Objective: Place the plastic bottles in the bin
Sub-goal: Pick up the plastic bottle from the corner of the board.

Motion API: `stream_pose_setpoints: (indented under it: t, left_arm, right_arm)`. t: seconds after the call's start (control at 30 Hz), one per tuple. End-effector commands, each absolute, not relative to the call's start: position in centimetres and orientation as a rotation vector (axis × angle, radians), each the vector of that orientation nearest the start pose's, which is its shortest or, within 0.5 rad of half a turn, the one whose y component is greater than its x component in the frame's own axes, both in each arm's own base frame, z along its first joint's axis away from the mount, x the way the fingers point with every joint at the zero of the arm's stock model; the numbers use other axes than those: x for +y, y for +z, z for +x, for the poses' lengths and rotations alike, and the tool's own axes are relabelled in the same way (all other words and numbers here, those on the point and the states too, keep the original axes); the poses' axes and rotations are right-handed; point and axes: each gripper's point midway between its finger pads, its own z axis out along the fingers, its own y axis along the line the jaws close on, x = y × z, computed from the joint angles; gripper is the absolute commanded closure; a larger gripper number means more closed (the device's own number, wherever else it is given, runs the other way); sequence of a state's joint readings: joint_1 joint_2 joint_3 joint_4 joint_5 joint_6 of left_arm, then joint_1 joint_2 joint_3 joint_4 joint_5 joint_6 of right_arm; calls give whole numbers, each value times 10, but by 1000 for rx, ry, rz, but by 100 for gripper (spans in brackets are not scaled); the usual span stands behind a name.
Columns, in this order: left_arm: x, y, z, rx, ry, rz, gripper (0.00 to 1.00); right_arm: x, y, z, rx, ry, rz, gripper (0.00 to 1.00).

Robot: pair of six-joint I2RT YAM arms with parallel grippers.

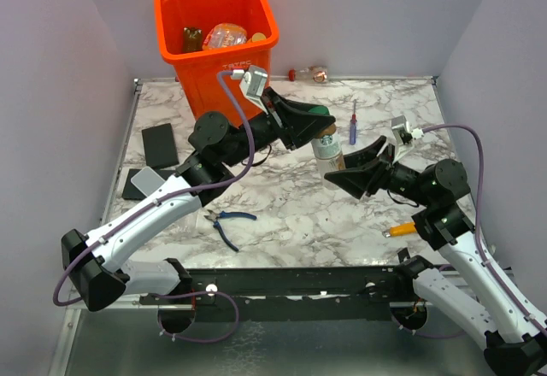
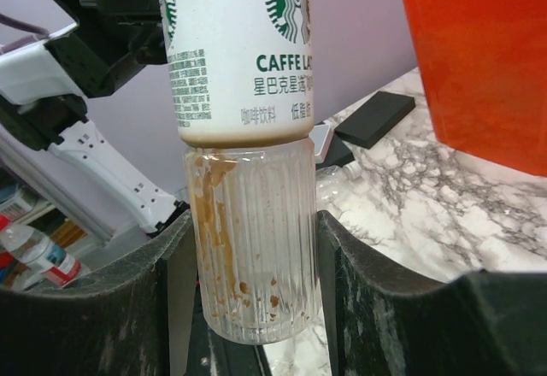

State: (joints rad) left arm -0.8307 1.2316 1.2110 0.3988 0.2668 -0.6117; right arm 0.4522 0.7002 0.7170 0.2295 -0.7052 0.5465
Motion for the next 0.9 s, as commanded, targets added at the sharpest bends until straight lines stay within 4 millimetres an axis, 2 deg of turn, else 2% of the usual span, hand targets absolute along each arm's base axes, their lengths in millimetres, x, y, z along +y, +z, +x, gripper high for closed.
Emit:
stream_pose_setpoints:
  t: [0.0,0.03,0.1,0.17,0.27,0.37,0.53,0.6,0.7,0.77,0.87]
  left_arm:
    - [-356,483,217,1250,-1447,470,99]
    - [-356,483,218,1250,-1440,469,100]
    - [-352,488,225,1248,-1388,453,100]
    - [-342,499,240,1246,-1265,420,100]
    - [-300,531,282,1211,-1055,289,100]
    - [-244,574,317,1094,-987,120,100]
    - [-157,620,352,886,-661,-168,100]
    - [-131,635,357,791,-537,-231,100]
    - [-109,649,369,694,-359,-293,100]
    - [-101,656,377,638,-257,-295,100]
    - [-102,648,416,661,-113,-266,100]
  right_arm:
    - [230,362,173,1386,1270,-598,75]
    - [229,362,175,1399,1264,-583,65]
    - [227,366,176,1417,1251,-566,26]
    - [222,377,174,1424,1222,-555,2]
    - [208,390,175,1456,1152,-473,0]
    - [198,407,171,1455,1100,-447,0]
    - [180,408,170,1487,989,-407,0]
    - [170,401,170,1485,947,-366,0]
    - [165,389,167,1470,957,-310,0]
    - [167,376,163,1458,1004,-289,0]
    - [171,356,161,1458,1063,-270,0]
